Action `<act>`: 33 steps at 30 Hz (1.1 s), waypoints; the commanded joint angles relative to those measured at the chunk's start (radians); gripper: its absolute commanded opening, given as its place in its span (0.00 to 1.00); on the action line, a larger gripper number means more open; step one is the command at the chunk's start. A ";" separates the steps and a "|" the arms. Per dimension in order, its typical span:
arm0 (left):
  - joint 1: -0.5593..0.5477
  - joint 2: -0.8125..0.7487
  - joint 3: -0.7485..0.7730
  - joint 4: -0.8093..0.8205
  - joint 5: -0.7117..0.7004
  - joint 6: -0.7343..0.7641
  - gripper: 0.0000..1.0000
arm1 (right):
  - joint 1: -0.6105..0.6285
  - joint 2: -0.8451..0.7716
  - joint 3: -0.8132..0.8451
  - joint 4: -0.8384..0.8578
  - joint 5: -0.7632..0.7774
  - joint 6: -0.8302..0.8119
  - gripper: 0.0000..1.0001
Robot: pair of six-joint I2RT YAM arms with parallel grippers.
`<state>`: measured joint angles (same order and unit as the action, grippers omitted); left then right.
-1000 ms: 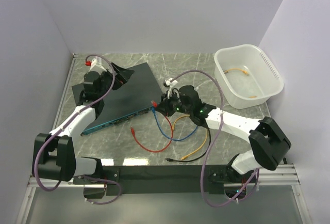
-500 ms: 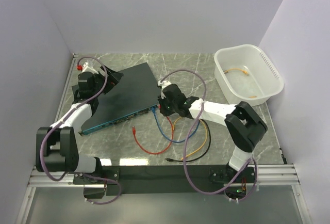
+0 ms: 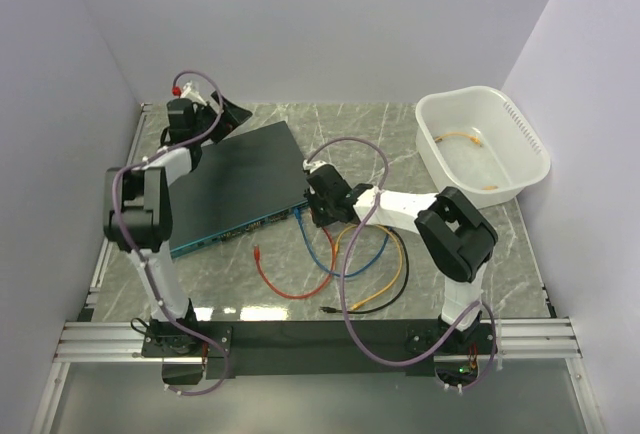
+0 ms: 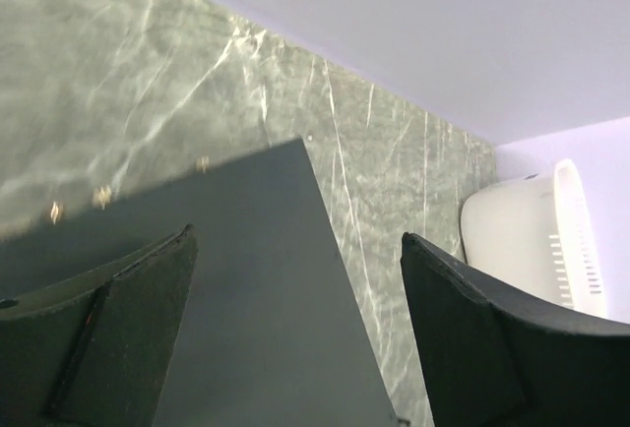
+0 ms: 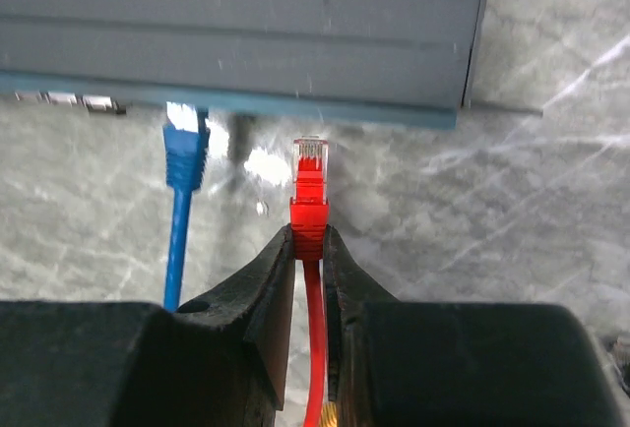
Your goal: Insert the plug into the switch port
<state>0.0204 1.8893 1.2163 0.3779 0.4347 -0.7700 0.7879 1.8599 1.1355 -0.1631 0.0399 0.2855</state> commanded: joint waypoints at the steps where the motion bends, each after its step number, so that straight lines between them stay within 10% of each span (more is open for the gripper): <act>1: 0.009 0.109 0.158 -0.008 0.111 0.043 0.90 | 0.007 0.033 0.070 -0.001 0.049 0.014 0.00; 33: 0.061 0.464 0.450 -0.172 0.285 0.140 0.86 | -0.003 0.128 0.237 -0.029 0.143 0.069 0.00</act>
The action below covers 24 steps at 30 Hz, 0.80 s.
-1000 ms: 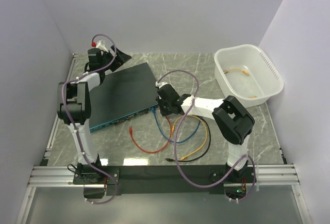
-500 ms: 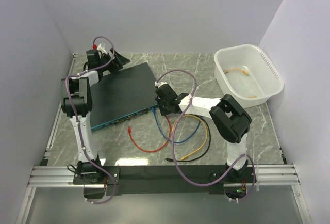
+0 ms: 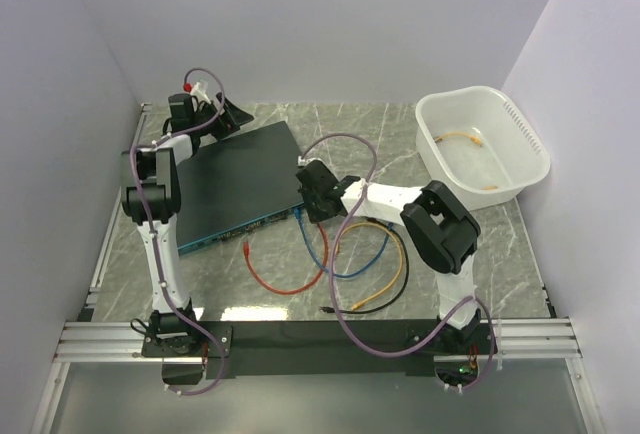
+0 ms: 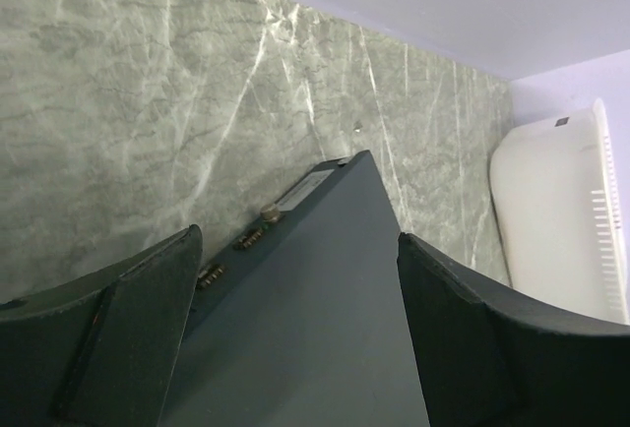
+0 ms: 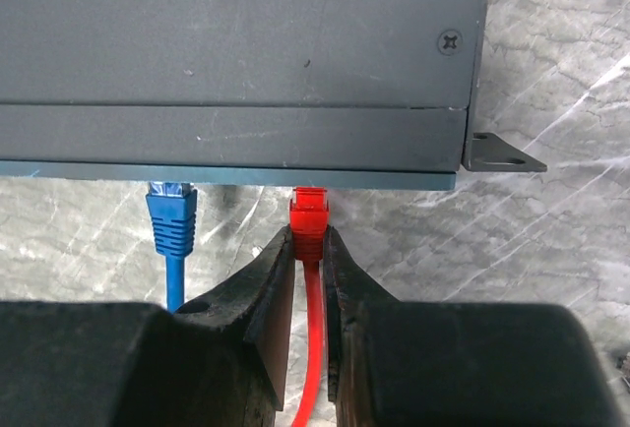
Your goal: Insert the plug into the switch port
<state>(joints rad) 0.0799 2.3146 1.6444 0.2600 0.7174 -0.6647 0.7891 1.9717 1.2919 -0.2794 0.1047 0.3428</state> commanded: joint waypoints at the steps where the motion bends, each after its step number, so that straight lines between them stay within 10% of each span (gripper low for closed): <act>1: 0.001 0.043 0.025 -0.065 -0.001 0.039 0.86 | 0.001 0.021 0.092 0.083 0.085 0.007 0.00; 24: 0.001 0.097 0.109 -0.154 0.010 0.056 0.84 | 0.065 0.101 0.199 0.071 0.309 -0.105 0.00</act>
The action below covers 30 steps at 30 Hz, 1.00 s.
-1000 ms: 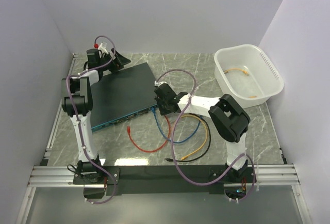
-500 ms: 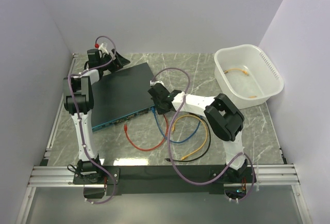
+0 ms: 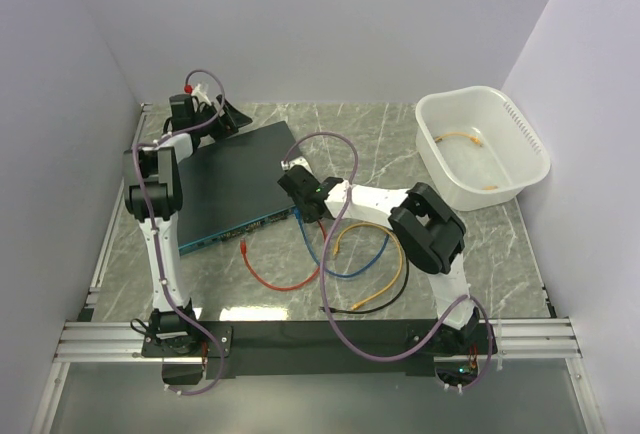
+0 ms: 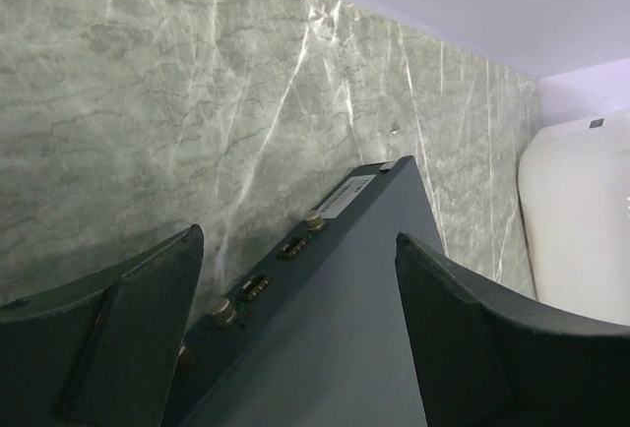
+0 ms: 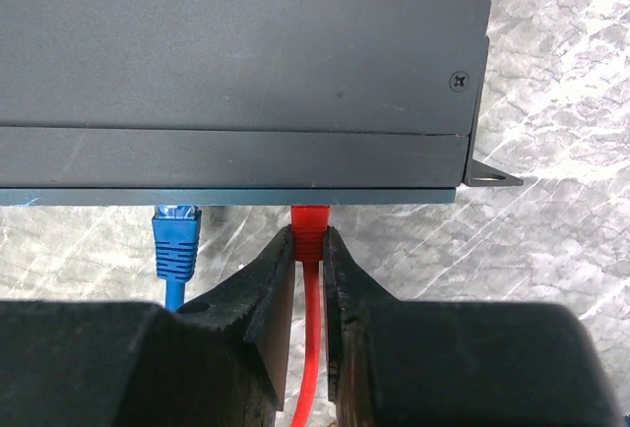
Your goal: Insert the plug into the switch port
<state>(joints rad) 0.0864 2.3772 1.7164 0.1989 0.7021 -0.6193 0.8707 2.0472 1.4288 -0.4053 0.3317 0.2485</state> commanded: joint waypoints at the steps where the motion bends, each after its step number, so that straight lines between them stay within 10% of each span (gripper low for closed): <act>1: -0.005 0.042 0.061 -0.105 0.030 0.010 0.85 | -0.018 0.024 0.058 0.204 0.081 -0.011 0.00; 30: -0.066 0.045 -0.003 -0.162 0.186 0.006 0.61 | -0.104 -0.171 -0.326 0.904 0.010 -0.089 0.00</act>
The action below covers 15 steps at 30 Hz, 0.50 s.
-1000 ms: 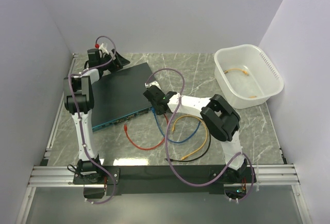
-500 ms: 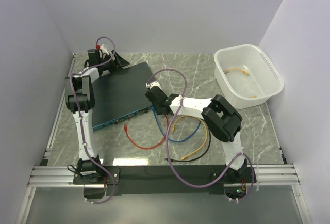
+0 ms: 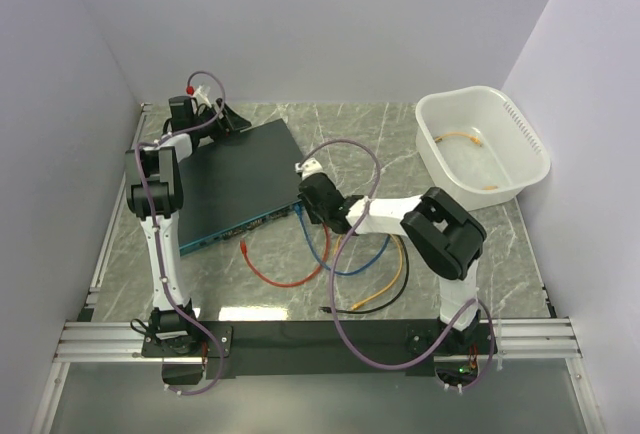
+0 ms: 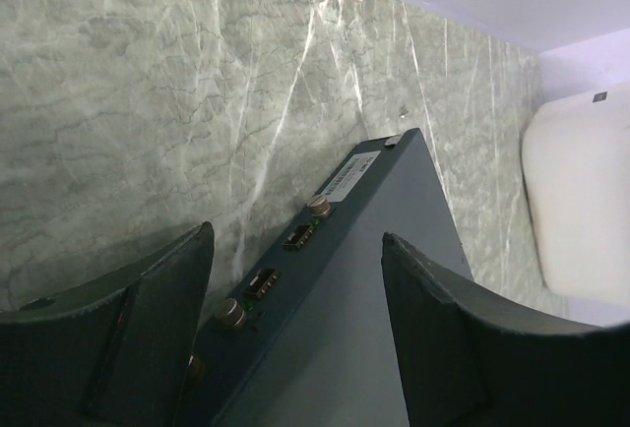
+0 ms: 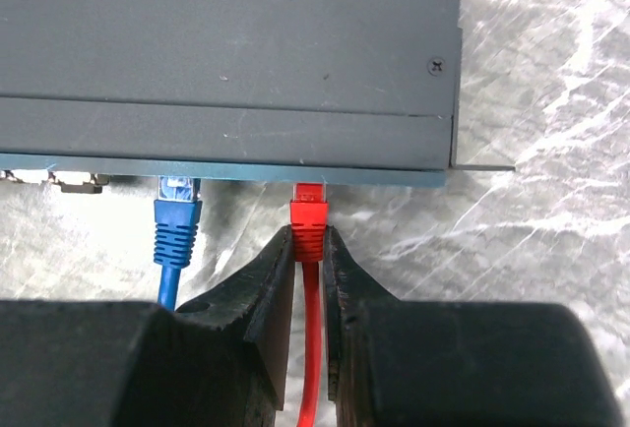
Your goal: Insert the plug into the switch port
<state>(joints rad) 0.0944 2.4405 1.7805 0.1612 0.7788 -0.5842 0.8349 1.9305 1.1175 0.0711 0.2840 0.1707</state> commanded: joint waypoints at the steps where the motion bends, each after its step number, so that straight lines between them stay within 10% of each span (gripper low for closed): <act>1: -0.074 -0.032 -0.096 -0.112 0.111 -0.032 0.61 | -0.068 -0.054 -0.024 0.443 0.055 -0.007 0.00; 15: -0.131 -0.040 -0.064 -0.265 0.123 0.109 0.58 | -0.100 -0.018 0.143 0.381 -0.170 -0.042 0.00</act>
<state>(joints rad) 0.0818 2.3997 1.7184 0.1745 0.7235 -0.4507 0.7647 1.9221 1.1152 0.1024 0.1917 0.1654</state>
